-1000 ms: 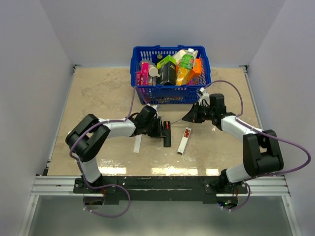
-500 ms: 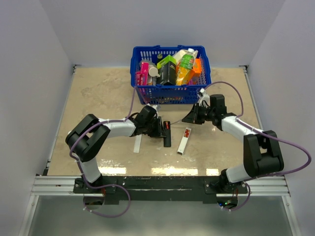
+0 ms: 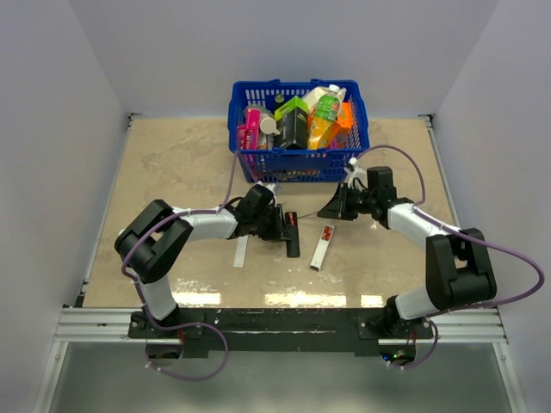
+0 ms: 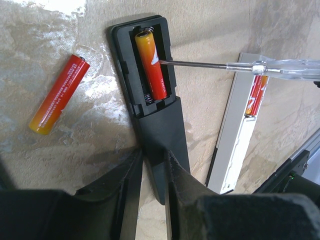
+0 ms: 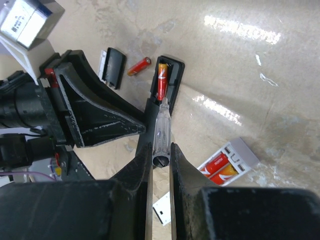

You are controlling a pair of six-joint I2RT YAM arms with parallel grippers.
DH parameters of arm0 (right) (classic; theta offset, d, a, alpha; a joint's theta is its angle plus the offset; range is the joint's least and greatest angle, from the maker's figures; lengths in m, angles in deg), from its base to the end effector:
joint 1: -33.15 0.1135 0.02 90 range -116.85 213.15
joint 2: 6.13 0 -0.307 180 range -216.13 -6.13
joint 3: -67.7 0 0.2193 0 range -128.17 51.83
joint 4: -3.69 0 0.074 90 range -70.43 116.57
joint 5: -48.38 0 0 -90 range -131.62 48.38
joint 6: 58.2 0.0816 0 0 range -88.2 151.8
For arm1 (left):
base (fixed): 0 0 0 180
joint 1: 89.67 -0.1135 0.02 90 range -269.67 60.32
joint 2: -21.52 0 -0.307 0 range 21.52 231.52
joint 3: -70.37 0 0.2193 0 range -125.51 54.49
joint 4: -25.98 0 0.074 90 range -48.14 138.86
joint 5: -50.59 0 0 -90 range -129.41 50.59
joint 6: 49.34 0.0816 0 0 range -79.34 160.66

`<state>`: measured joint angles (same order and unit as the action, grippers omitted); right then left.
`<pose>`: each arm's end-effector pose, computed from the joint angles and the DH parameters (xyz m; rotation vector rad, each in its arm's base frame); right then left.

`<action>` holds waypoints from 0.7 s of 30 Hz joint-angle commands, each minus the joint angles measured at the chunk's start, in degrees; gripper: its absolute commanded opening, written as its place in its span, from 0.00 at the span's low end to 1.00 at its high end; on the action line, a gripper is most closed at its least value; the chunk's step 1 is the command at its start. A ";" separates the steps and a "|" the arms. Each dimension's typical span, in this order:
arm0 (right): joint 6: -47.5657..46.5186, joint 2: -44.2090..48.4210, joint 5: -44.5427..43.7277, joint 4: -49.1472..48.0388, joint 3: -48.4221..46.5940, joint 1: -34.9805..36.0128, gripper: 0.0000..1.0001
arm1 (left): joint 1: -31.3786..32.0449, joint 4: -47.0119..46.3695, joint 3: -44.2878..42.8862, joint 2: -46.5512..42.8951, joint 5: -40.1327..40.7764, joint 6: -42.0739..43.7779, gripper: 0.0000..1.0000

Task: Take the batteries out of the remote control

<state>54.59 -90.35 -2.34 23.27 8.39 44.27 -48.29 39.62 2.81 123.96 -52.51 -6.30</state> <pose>0.2705 0.1058 0.2304 -0.1113 2.3785 1.0919 0.2637 -0.2569 0.1729 -0.0138 2.6307 -0.9099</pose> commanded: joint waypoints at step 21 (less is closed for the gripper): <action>0.42 -4.11 -2.39 -2.29 0.72 -2.50 0.00 | 0.01 1.54 0.18 2.16 4.49 1.43 0.27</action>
<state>57.67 -93.67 -1.50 19.71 9.92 41.91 -48.29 39.62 2.81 123.96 -52.23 -6.30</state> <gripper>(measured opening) 0.136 0.275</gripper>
